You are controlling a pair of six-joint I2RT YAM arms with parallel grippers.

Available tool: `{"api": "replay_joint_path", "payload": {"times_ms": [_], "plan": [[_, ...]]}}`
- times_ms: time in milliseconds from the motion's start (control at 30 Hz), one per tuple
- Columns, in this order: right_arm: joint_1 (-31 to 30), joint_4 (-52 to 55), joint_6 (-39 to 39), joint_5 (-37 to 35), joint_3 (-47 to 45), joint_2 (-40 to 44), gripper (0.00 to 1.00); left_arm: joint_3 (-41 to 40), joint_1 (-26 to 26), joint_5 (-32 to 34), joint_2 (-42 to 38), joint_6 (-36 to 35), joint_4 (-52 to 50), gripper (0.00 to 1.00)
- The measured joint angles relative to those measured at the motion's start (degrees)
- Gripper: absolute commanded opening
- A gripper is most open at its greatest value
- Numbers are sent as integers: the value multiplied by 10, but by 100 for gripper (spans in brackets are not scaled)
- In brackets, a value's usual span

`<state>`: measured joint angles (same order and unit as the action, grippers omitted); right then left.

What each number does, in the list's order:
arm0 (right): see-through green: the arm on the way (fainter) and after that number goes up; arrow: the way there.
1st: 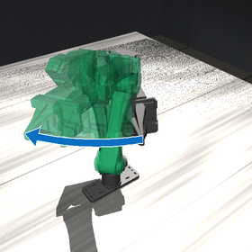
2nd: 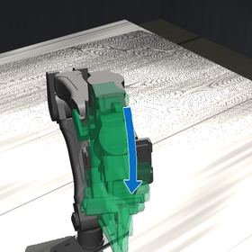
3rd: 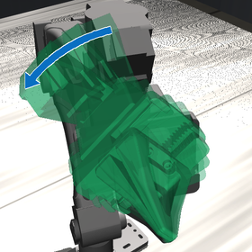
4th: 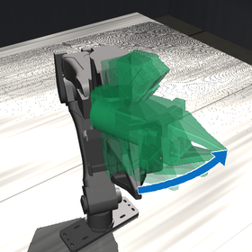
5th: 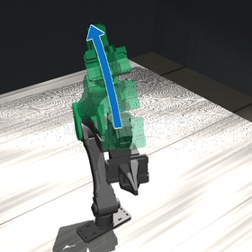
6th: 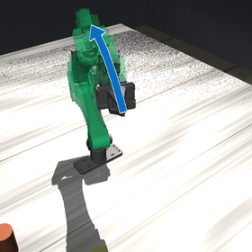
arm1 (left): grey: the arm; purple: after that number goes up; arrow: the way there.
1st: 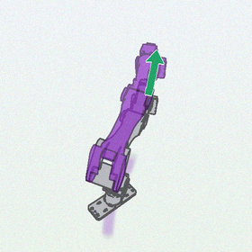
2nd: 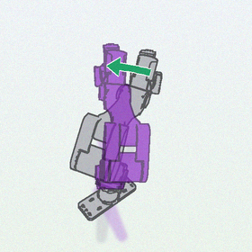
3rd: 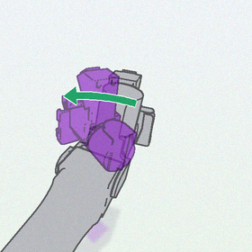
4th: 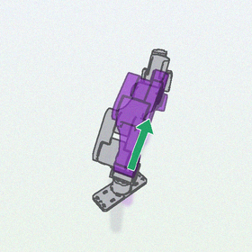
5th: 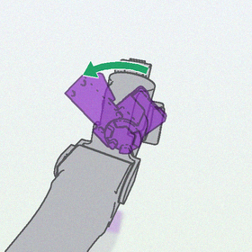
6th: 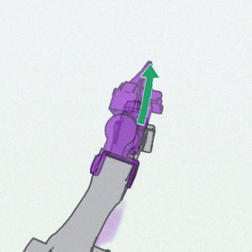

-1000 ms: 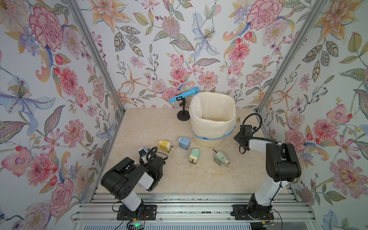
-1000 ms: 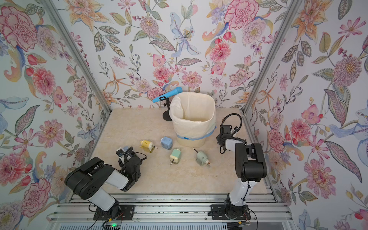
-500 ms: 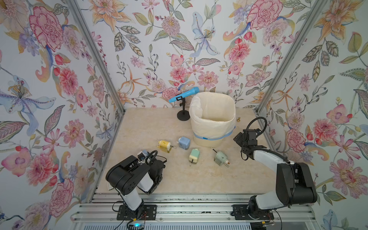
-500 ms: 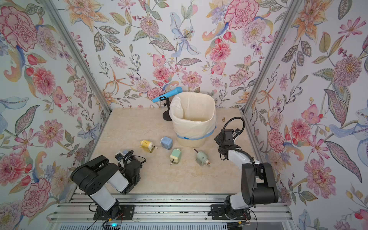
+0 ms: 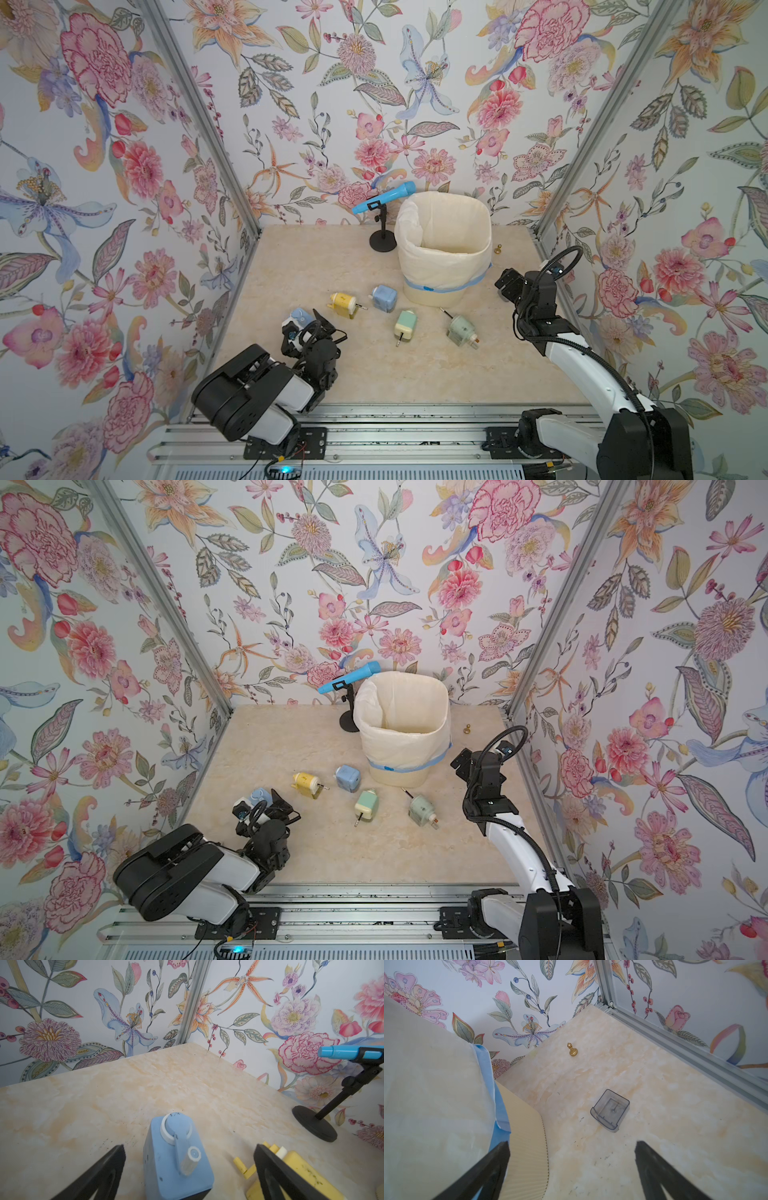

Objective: Take out the pencil sharpener tray and clean the shavings
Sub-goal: Pick up the pencil sharpener from the center of the board.

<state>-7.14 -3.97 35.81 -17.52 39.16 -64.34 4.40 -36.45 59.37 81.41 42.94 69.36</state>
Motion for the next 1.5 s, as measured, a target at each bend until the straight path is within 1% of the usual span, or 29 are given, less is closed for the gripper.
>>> {"api": "replay_joint_path", "payload": {"times_ms": [133,267,333,400,467,567,667,767,867,933,1033,1133,1233,1333,1433,1500], "plan": [[-5,8,-13,0,-10,26,97,2,0,11,-135,19,-137,100],[-28,14,-36,-3,-15,66,97,10,0,28,-291,40,-299,100],[-42,16,-49,-7,-15,87,96,18,0,33,-362,40,-369,100],[-59,20,-64,-10,-15,108,92,26,1,38,-417,28,-416,100],[-79,25,-82,-9,-15,130,85,39,7,35,-466,2,-455,100],[-116,33,-112,7,-15,167,75,69,28,-5,-497,-47,-476,100],[-160,40,-144,43,-15,205,70,106,51,-63,-488,-88,-489,100],[-213,40,-177,100,-19,234,70,149,67,-123,-439,-114,-498,100],[-275,42,-205,148,-24,238,76,186,88,-187,-376,-124,-504,100],[-315,44,-221,171,-24,224,81,205,110,-226,-339,-122,-515,100],[-356,44,-234,186,-24,182,85,234,153,-283,-281,-108,-545,100],[-374,60,-235,189,-12,110,86,242,174,-343,-243,-91,-557,100],[-392,104,-232,188,36,16,87,242,174,-403,-224,-75,-554,100],[-407,140,-223,188,90,-55,90,242,174,-456,-206,-70,-543,100],[-412,167,-210,186,130,-89,93,245,172,-505,-187,-72,-533,100],[-408,194,-198,179,159,-105,94,245,169,-526,-178,-76,-526,100]]}}
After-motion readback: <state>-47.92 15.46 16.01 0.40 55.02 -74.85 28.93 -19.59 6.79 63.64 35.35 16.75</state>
